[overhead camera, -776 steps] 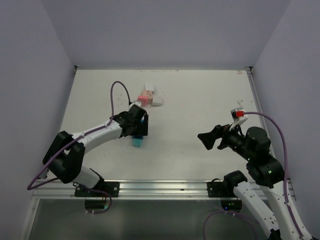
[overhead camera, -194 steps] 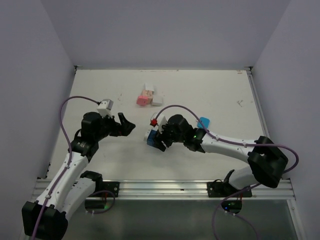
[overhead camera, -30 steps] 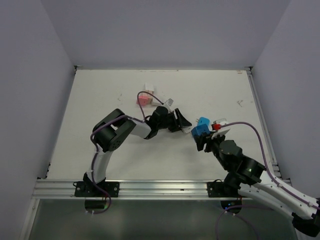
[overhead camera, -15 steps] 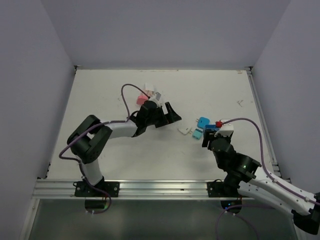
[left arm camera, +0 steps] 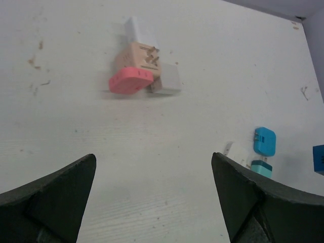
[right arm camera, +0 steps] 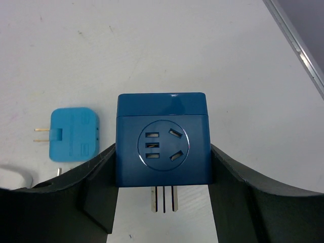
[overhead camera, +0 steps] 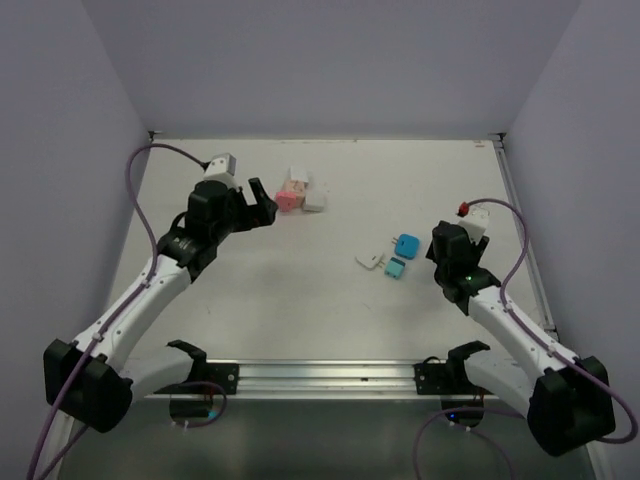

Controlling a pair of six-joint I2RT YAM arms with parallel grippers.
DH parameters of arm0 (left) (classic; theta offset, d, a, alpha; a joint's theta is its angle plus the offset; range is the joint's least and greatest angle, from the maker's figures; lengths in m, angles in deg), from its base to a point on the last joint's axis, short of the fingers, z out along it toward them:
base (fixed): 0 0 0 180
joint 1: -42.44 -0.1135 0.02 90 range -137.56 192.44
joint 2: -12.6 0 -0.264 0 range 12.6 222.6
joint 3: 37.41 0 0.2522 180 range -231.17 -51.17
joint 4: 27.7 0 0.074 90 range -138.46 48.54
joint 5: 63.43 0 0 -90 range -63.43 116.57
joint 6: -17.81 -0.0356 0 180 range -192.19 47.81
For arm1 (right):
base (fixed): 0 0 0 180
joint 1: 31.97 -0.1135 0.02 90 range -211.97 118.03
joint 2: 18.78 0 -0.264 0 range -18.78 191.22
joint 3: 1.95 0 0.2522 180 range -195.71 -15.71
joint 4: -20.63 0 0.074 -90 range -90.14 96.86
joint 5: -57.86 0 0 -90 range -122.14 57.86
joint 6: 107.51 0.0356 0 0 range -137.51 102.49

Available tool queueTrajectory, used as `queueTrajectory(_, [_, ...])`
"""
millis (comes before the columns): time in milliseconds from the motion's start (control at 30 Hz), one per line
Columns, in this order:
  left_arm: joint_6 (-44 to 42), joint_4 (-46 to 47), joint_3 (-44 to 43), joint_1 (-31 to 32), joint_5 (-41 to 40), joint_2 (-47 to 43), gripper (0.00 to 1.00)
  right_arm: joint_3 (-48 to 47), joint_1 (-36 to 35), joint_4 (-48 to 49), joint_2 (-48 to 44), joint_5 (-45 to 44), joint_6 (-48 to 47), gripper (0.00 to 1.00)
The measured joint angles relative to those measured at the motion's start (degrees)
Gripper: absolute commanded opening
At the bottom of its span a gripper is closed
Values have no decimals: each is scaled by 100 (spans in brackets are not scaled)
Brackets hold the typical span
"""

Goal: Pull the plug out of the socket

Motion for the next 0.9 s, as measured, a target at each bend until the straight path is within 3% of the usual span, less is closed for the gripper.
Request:
queueTrajectory(167, [-686, -446, 201, -337, -511, -1054, 100, -518, 966, 953, 1338, 518, -57, 0])
queueTrajectory(367, [-1178, -555, 1145, -339, -1067, -1978, 100, -1270, 1644, 1742, 2732, 802, -341, 0])
queueTrajectory(667, [-1401, -649, 1255, -345, -1534, -1888, 100, -2516, 2173, 2236, 4295, 1438, -898, 0])
queueTrajectory(900, [-1427, -645, 1255, -398, -1554, -1893, 100, -3080, 2197, 2232, 4986, 1904, -1027, 16])
